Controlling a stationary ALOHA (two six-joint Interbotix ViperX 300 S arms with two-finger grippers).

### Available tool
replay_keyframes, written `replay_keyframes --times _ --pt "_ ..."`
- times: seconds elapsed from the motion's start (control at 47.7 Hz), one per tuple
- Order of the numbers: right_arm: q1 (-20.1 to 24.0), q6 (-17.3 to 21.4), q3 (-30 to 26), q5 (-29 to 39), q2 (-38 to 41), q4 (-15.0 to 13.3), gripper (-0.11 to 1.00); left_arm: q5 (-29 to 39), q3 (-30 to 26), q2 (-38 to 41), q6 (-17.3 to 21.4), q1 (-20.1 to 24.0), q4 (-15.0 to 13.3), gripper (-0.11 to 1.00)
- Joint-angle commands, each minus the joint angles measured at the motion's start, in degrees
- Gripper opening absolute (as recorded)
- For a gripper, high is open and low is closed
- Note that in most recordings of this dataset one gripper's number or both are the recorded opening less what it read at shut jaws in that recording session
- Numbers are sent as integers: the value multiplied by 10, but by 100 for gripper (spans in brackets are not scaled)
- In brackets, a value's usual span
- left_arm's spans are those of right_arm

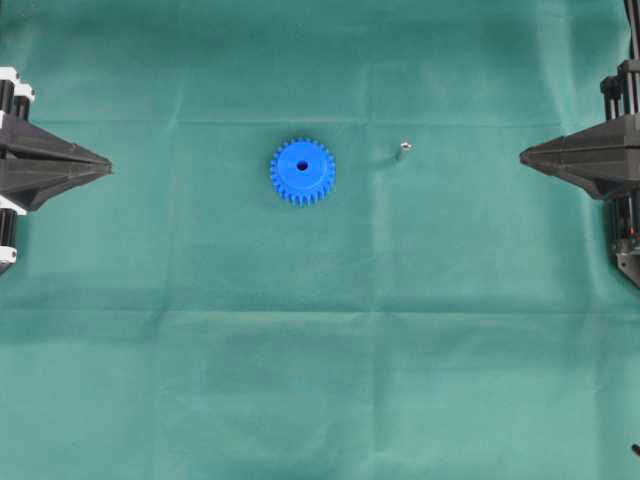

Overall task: Insert the shaft placed at a random location into the center hole of the medium gear at another random location.
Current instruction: 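Open the right gripper and start moving it toward the silver shaft, then move the open right gripper left over the silver shaft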

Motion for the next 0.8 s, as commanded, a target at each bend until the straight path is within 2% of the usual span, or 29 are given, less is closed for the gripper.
replay_keyframes --times 0.0,0.168,0.398,0.461,0.545,0.776 --pt "-1 4 -7 6 4 -1 1 18 -24 16 -7 -3 4 0" --pt "-21 7 -17 31 25 1 1 28 -28 25 -14 -3 4 0" --pt "-54 6 -12 26 61 1 1 30 -28 24 -14 -3 4 0" --pt "-61 6 -11 21 74 1 4 31 -28 25 -14 -2 4 0" --pt "-70 6 -8 6 101 1 20 31 -28 25 -14 -2 4 0" --pt "-93 -4 -3 -65 207 1 87 32 -27 25 -14 -2 4 0"
